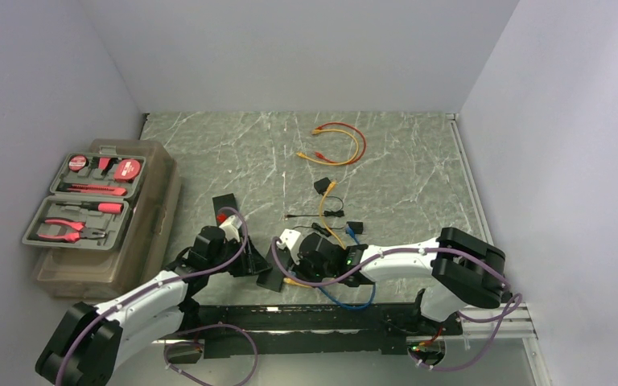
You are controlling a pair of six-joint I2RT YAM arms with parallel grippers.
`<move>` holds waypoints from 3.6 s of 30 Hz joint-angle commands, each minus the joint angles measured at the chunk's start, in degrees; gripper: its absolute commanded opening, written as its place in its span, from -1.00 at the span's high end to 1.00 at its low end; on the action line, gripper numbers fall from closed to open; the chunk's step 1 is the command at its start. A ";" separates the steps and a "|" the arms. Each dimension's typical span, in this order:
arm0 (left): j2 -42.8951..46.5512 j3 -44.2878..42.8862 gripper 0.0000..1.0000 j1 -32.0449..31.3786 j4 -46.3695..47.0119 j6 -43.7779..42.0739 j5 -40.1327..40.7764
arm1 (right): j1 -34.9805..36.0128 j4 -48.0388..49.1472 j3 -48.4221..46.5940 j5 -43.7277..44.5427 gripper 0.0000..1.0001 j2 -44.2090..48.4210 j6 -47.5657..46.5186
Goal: Insert the plug into the switch port
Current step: Insert the connector into the switch port.
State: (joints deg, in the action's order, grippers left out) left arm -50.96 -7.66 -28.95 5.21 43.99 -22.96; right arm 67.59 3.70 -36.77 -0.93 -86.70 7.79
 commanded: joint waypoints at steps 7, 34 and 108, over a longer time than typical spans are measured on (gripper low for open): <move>-2.10 -0.31 0.06 0.21 3.93 -0.61 -1.92 | -0.29 5.36 0.36 0.59 1.00 1.55 -0.46; -5.63 -1.03 0.15 0.16 5.71 -1.16 -3.17 | -0.13 12.02 3.91 -0.77 1.00 3.73 -3.87; -18.30 -1.31 1.00 -0.05 11.88 -5.35 -9.91 | 0.50 33.00 -2.62 0.09 1.00 -0.51 -17.91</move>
State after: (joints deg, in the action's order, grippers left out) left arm -66.65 -9.67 -27.14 20.18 40.84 -28.58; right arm 68.47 18.22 -31.29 5.15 -87.13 -9.47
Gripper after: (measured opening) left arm 0.353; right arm 0.148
